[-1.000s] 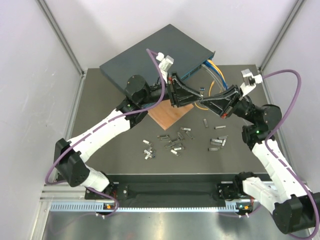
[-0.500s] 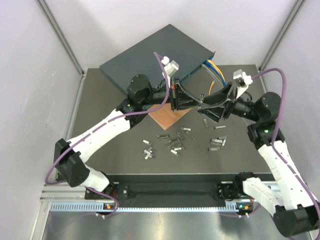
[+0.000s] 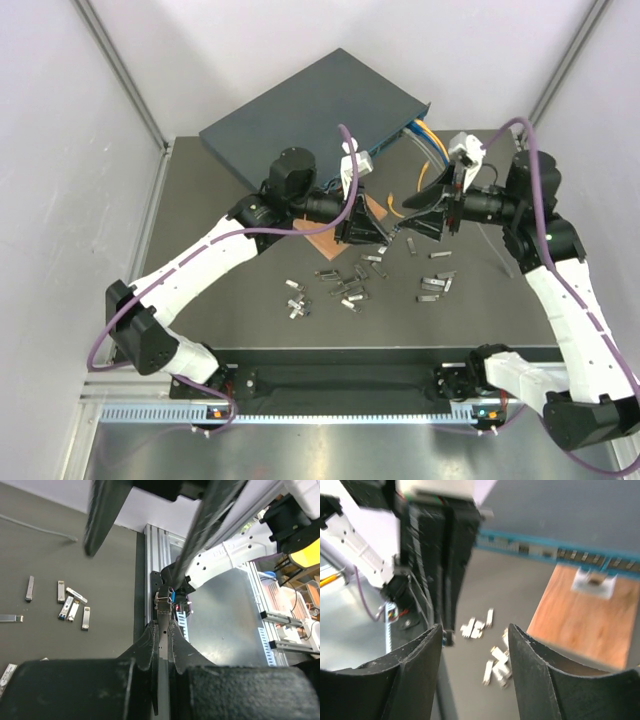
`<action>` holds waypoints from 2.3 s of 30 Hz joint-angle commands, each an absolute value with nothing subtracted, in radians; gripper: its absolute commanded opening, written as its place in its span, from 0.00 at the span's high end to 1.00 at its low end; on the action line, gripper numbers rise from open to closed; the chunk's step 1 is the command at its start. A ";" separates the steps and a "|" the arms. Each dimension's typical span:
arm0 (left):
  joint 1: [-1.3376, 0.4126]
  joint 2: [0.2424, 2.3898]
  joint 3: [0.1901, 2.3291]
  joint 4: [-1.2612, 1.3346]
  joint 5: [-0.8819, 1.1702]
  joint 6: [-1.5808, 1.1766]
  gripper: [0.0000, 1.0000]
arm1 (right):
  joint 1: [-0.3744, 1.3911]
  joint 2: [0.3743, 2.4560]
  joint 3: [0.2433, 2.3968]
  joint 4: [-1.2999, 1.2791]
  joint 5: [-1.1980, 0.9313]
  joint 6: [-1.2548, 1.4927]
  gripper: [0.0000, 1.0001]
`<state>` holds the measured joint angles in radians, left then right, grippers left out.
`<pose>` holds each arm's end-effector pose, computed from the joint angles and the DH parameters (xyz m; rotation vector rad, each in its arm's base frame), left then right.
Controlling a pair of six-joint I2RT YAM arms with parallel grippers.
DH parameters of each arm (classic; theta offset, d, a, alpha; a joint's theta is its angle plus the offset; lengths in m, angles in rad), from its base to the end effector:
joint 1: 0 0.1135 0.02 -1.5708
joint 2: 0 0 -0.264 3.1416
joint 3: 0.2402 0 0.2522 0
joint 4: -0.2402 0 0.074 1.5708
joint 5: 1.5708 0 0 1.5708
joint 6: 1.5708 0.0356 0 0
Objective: Insert the plug into the switch port
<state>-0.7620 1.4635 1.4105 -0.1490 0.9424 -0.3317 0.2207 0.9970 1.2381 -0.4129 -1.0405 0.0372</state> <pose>0.2207 -0.2504 0.4039 1.1365 1.6291 -1.5764 0.1795 0.0718 0.4362 -0.9158 1.5246 1.0836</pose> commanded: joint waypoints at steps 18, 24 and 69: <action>-0.767 1.465 1.454 -0.181 0.992 -0.255 1.00 | 0.296 1.043 1.232 -0.591 -1.117 -0.075 0.48; -0.767 1.470 1.460 -0.173 1.015 -0.256 1.00 | 0.301 1.060 1.226 -0.586 -1.115 -0.068 0.69; -0.723 1.427 1.342 -0.029 1.061 -0.477 1.00 | 0.288 0.917 1.052 -0.237 -1.019 0.270 0.25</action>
